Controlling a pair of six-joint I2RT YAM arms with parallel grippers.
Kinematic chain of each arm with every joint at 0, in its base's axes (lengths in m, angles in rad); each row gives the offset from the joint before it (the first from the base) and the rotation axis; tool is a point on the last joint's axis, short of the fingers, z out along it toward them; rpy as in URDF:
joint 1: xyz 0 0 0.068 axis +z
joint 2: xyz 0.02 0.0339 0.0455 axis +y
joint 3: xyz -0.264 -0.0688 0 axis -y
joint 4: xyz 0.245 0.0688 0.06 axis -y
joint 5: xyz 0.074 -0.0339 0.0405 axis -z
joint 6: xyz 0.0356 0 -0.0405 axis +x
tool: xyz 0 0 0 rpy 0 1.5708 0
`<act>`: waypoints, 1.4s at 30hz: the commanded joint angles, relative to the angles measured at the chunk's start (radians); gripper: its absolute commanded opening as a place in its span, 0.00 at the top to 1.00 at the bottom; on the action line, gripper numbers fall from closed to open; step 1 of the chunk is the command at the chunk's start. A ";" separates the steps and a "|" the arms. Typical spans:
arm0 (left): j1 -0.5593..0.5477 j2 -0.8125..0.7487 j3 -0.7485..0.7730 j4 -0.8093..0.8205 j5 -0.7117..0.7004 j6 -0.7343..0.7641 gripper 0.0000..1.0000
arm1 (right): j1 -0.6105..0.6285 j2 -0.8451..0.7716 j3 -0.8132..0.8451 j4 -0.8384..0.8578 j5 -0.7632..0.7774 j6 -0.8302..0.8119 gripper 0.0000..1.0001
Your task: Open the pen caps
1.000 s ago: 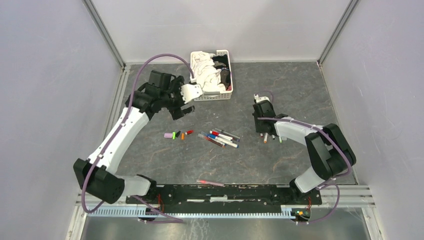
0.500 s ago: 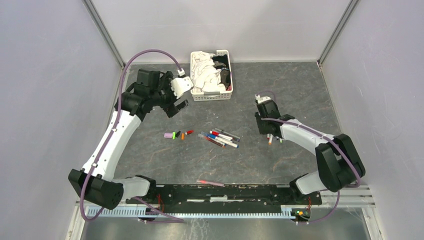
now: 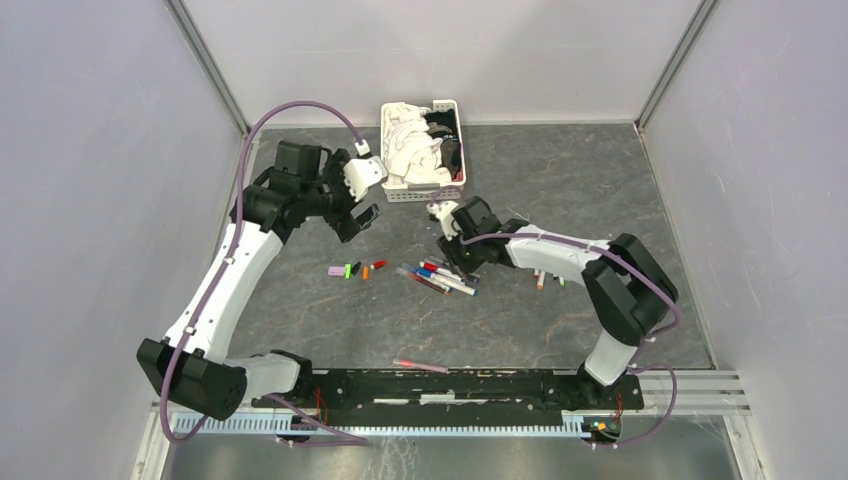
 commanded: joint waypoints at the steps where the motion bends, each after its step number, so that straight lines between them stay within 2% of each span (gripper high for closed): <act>1: 0.002 -0.025 -0.024 -0.015 0.047 -0.048 0.00 | 0.041 0.050 0.066 0.019 -0.012 -0.039 0.62; 7: 0.002 -0.027 -0.037 -0.029 0.052 -0.030 0.00 | 0.046 0.079 0.083 0.021 0.002 -0.043 0.67; 17: 0.003 -0.023 -0.038 -0.030 0.066 -0.032 0.01 | 0.045 0.115 0.098 0.017 -0.003 -0.047 0.88; 22: 0.003 -0.021 -0.044 -0.034 0.065 -0.029 0.01 | 0.047 0.120 0.077 0.033 -0.022 -0.047 0.88; 31: 0.002 -0.018 -0.043 -0.042 0.073 -0.028 0.01 | 0.048 0.172 0.085 0.029 0.006 -0.047 0.77; 35: 0.002 -0.020 -0.044 -0.045 0.074 -0.021 0.01 | 0.047 0.182 0.093 0.029 0.015 -0.046 0.76; 39: 0.002 -0.017 -0.047 -0.051 0.081 -0.018 0.00 | 0.047 0.165 0.104 0.030 0.012 -0.046 0.84; 42: 0.003 -0.015 -0.054 -0.055 0.103 -0.015 0.00 | 0.048 0.136 0.134 0.011 0.002 -0.047 0.96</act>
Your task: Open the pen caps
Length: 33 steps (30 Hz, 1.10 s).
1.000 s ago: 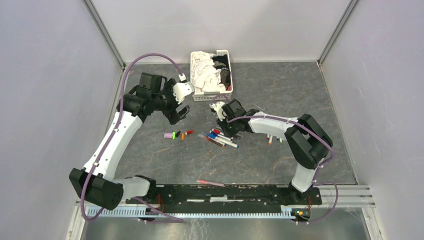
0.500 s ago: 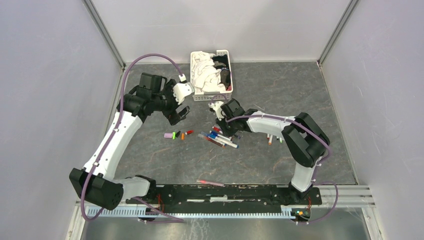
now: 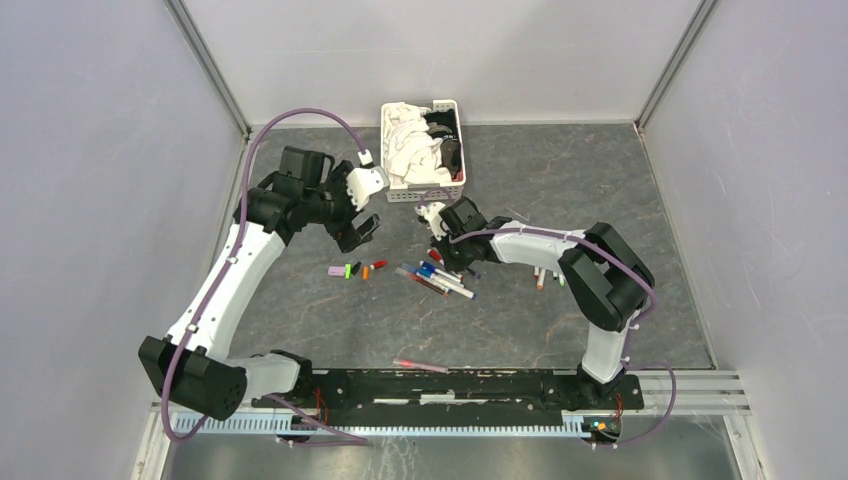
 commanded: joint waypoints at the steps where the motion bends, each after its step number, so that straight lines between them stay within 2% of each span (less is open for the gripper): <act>1: 0.002 -0.016 -0.016 -0.003 0.061 -0.011 0.00 | 0.000 -0.021 0.059 -0.027 -0.001 -0.010 0.99; 9: 0.002 -0.037 -0.131 -0.024 0.199 0.095 0.00 | -0.002 -0.143 0.080 -0.055 -0.153 0.001 1.00; 17: -0.002 -0.105 -0.281 -0.053 0.394 0.341 0.00 | -0.003 -0.170 0.084 -0.069 -0.589 0.025 1.00; 21: -0.015 -0.089 -0.293 -0.073 0.425 0.417 0.01 | -0.003 -0.158 0.106 -0.070 -0.735 0.027 1.00; 27: -0.074 -0.049 -0.296 -0.074 0.403 0.465 0.06 | 0.008 -0.149 0.130 -0.041 -0.831 0.061 1.00; 33: -0.124 -0.012 -0.282 -0.061 0.387 0.451 0.19 | 0.017 -0.128 0.163 -0.063 -0.857 0.059 1.00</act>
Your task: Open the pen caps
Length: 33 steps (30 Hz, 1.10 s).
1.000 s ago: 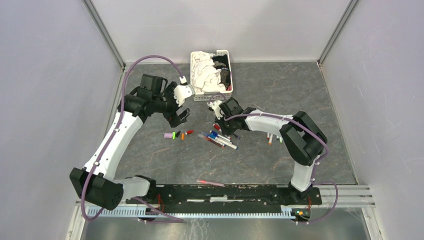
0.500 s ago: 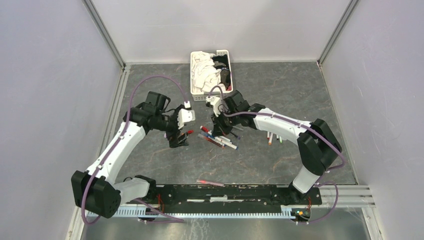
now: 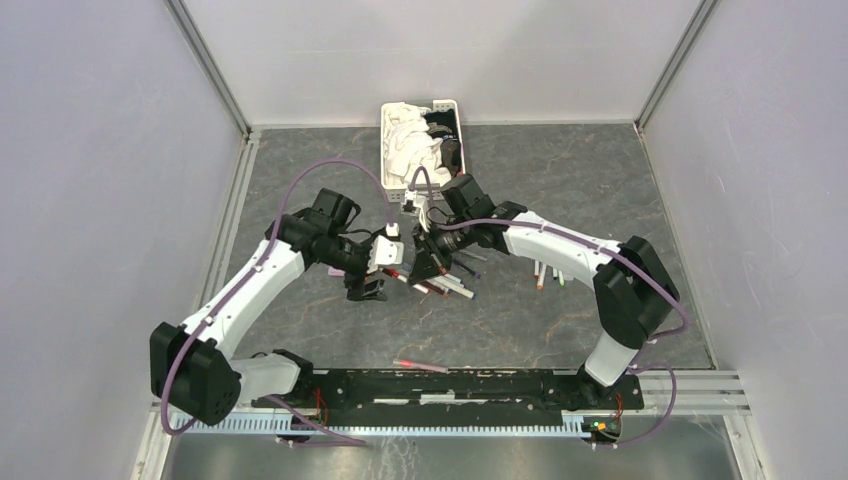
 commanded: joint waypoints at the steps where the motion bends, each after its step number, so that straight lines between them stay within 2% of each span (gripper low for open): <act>1: -0.035 0.024 0.014 0.004 0.017 0.047 0.22 | 0.010 0.020 0.056 0.009 -0.070 0.006 1.00; 9: -0.087 0.043 0.020 0.008 -0.037 0.051 0.61 | 0.018 0.051 0.089 -0.050 -0.081 -0.027 1.00; 12: -0.107 0.038 0.015 0.006 -0.077 0.057 0.72 | 0.017 0.055 0.093 -0.060 -0.083 -0.035 1.00; 14: -0.119 0.038 0.014 -0.001 -0.099 0.066 0.82 | 0.017 0.062 0.097 -0.068 -0.081 -0.037 0.96; 16: -0.130 0.037 0.016 -0.006 -0.112 0.065 0.96 | 0.018 0.068 0.096 -0.058 -0.087 -0.026 0.83; 18: -0.136 0.036 0.022 -0.007 -0.112 0.056 0.98 | 0.019 0.068 0.075 0.000 -0.107 0.024 0.69; 21: -0.142 0.031 0.039 -0.007 -0.097 0.041 0.98 | 0.026 0.075 0.033 0.113 -0.139 0.118 0.62; 23: -0.144 0.028 0.052 -0.008 -0.089 0.032 0.98 | 0.028 0.083 0.019 0.161 -0.152 0.162 0.62; 26: -0.146 0.022 0.065 -0.016 -0.085 0.028 0.98 | 0.028 0.092 0.004 0.226 -0.156 0.222 0.67; 33: -0.145 0.001 0.085 -0.003 -0.113 0.005 0.98 | 0.029 0.083 -0.025 0.228 -0.174 0.218 0.73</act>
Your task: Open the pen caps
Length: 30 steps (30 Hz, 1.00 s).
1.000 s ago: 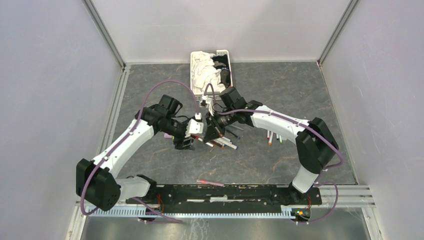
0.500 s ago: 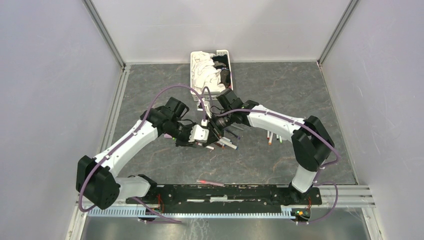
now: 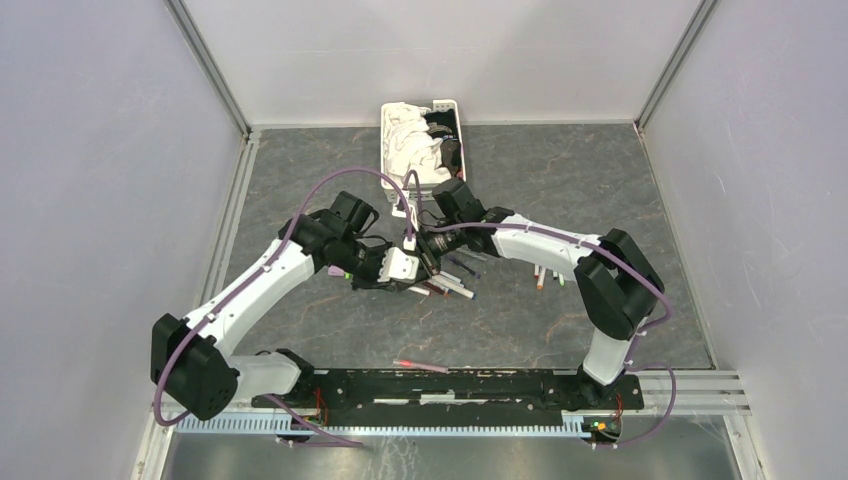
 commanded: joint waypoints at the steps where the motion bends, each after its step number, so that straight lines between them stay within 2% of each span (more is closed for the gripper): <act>1: -0.006 -0.033 0.056 0.011 -0.001 -0.035 0.98 | 0.006 -0.008 -0.036 0.057 -0.030 0.012 0.74; 6: -0.003 -0.013 0.077 0.020 -0.029 -0.061 0.98 | 0.011 -0.046 -0.086 0.032 -0.058 -0.044 0.93; 7: -0.002 -0.012 0.079 0.020 -0.030 -0.061 0.98 | 0.009 -0.048 -0.083 0.011 -0.051 -0.063 1.00; 13: 0.025 -0.004 0.090 0.018 -0.097 -0.024 0.98 | -0.025 -0.074 -0.115 -0.088 0.024 -0.114 1.00; 15: 0.087 -0.002 0.091 0.014 -0.120 0.025 0.98 | -0.043 -0.104 -0.163 -0.130 0.062 -0.141 1.00; 19: 0.305 0.034 0.116 0.022 -0.140 0.136 0.98 | -0.079 -0.194 -0.296 -0.171 0.143 -0.177 1.00; 21: 0.335 0.052 0.117 0.045 -0.167 0.143 0.98 | -0.097 -0.222 -0.347 -0.159 0.162 -0.167 1.00; 26: 0.336 0.059 0.061 0.147 -0.072 0.041 0.98 | -0.155 -0.269 -0.351 -0.171 0.268 -0.155 1.00; 30: 0.336 0.102 -0.027 0.295 -0.082 -0.082 0.98 | -0.284 -0.297 -0.332 -0.201 0.562 -0.103 1.00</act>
